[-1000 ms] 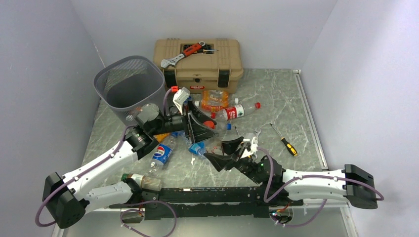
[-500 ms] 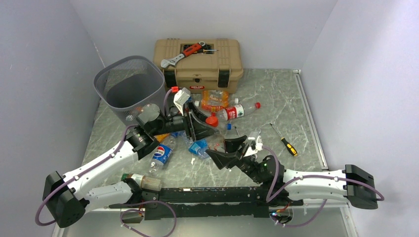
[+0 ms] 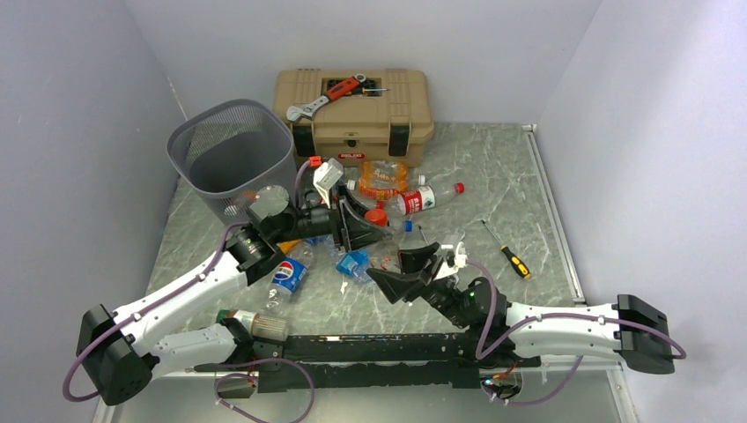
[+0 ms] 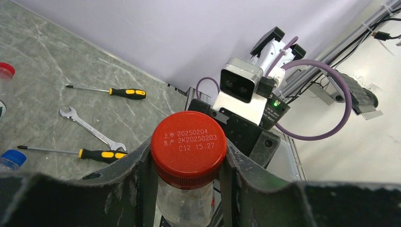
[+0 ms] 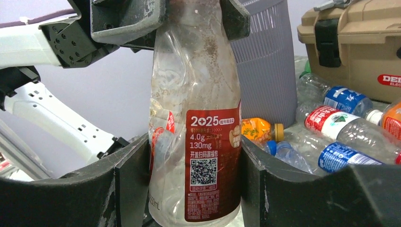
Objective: Put the plastic bottles in the bin
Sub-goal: Place the plastic bottle in the trash bin.
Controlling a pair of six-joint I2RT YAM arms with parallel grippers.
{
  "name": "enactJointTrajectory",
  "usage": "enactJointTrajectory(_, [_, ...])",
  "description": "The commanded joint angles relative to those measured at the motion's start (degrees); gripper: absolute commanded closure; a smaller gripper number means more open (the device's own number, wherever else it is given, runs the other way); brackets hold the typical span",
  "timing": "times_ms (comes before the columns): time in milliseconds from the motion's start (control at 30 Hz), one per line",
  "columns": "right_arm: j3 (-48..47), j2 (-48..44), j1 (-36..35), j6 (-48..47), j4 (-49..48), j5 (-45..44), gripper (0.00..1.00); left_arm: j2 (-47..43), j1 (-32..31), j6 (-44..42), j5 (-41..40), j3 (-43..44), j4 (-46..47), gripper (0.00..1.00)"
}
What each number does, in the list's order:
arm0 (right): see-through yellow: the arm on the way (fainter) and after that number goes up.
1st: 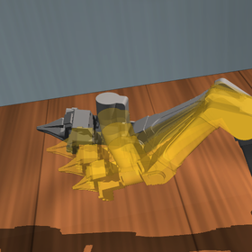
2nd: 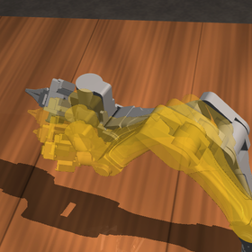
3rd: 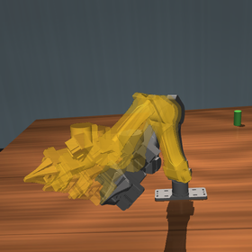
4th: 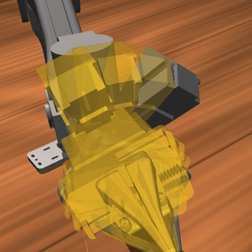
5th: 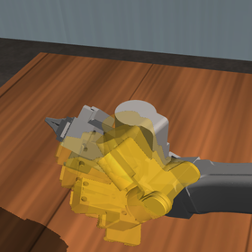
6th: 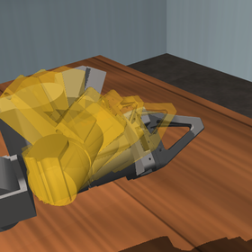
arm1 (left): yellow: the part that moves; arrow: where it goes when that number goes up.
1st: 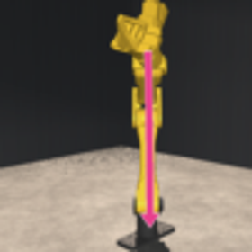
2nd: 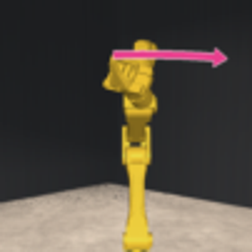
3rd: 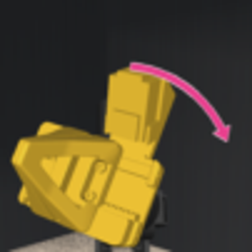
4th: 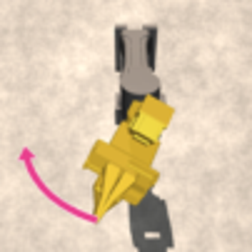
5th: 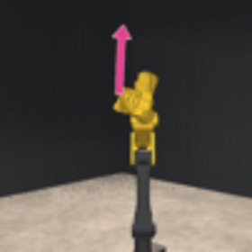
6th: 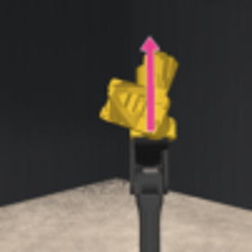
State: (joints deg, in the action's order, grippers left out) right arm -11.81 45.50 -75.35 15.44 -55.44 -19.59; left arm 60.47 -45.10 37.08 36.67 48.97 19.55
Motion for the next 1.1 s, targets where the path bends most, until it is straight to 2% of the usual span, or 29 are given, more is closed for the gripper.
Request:
enactJointTrajectory(0, [-2.07, -1.2, 0.03, 2.01, 4.89, -0.47, 0.49, -1.01, -0.42, 0.41, 0.71, 2.89, -0.62, 0.86])
enactJointTrajectory(67, [-5.06, -1.8, 0.03, 4.79, 12.37, -0.85, 0.2, -1.2, -0.38, -0.7, 0.12, 3.68, -2.63, 0.98])
enactJointTrajectory(100, [-7.02, -2.24, 0.03, 5.82, 16.77, -1.13, 0.06, -1.37, -0.42, -1.64, -0.29, 4.28, -4.07, 1.0])
enactJointTrajectory(133, [-8.78, -2.63, 0.03, 7.06, 21.12, -1.59, 0.01, -1.59, -0.42, -2.82, -0.86, 5.25, -5.67, 1.0])
enactJointTrajectory(233, [-14.93, -4.42, 0.03, 10.49, 35.27, -3.79, 0.0, -2.72, -0.38, -8.07, -4.59, 9.47, -12.85, 1.0])
enactJointTrajectory(367, [-22.36, -7.44, 0.03, 13.16, 51.18, -6.18, 0.0, -2.37, -0.43, -19.24, -14.93, 21.92, -29.89, 1.0])
enactJointTrajectory(467, [-24.98, -10.96, 0.03, 13.2, 59.15, -8.47, 0.0, -1.84, -0.4, -26.04, -24.48, 30.95, -38.3, 1.0])
enactJointTrajectory(567, [-23.49, -16.24, -0.01, 12.41, 61.69, -11.82, 0.0, -0.34, -0.42, -31.85, -37.06, 39.34, -43.24, 1.0])
enactJointTrajectory(633, [-21.58, -20.51, 0.03, 11.85, 61.64, -13.52, 0.0, 2.2, -0.4, -36.03, -50.34, 47.06, -46.61, 1.0])
enactJointTrajectory(700, [-19.67, -23.24, 0.03, 11.91, 61.63, -16.0, 0.0, 3.59, -0.42, -41.75, -60.17, 50.26, -45.99, 1.0])
enactJointTrajectory(767, [-18.06, -25.14, 0.03, 12.18, 61.81, -19.3, 0.0, 5.26, -0.33, -46.73, -66.18, 52.06, -43.85, 1.0])
enactJointTrajectory(900, [-15.77, -27.24, 0.03, 12.77, 61.77, -21.84, 0.0, 12.37, 2.42, -51.32, -71.39, 58.07, -47.54, 1.0])
enactJointTrajectory(1000, [-15.05, -27.11, 0.03, 13.25, 61.85, -22.66, 0.0, 16.65, 11.83, -44.06, -65.87, 62.9, -54.22, 1.0])
enactJointTrajectory(1067, [-14.91, -26.36, 0.03, 13.9, 62.03, -22.53, 0.0, 17.49, 18.65, -39.58, -63.17, 63.06, -54.94, 1.0])
